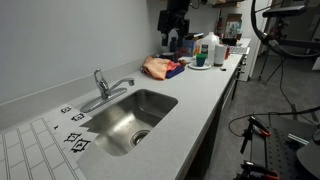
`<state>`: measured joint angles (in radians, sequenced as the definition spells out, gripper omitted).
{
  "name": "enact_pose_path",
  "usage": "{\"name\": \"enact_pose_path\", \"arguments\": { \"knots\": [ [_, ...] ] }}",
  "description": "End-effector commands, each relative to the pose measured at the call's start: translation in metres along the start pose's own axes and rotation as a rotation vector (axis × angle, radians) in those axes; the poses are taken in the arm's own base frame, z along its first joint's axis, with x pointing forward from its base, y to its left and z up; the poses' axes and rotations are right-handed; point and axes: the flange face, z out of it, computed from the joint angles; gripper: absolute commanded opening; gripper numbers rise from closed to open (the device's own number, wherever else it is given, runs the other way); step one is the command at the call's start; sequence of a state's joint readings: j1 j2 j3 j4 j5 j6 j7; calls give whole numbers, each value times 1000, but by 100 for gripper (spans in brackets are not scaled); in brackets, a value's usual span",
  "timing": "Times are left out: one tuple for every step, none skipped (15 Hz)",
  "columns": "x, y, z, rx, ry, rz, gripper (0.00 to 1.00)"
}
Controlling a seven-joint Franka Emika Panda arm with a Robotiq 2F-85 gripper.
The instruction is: Turn the faucet downwards
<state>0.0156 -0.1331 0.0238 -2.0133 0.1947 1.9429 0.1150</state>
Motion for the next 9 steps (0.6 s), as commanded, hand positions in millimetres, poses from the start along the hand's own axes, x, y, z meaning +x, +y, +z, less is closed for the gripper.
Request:
{"name": "enact_pose_path", "arguments": {
  "knots": [
    [35, -31, -20, 26, 58, -4, 100],
    [42, -39, -25, 29, 82, -9, 100],
    [49, -45, -29, 33, 109, -13, 100],
    [58, -52, -33, 38, 140, -19, 100],
    [65, -57, -36, 43, 167, -28, 100],
    [73, -62, -38, 46, 206, -39, 100],
    [81, -66, -38, 49, 238, -49, 100],
    [88, -69, -38, 49, 262, -60, 100],
    [95, -71, -36, 45, 280, -63, 100]
  ]
}}
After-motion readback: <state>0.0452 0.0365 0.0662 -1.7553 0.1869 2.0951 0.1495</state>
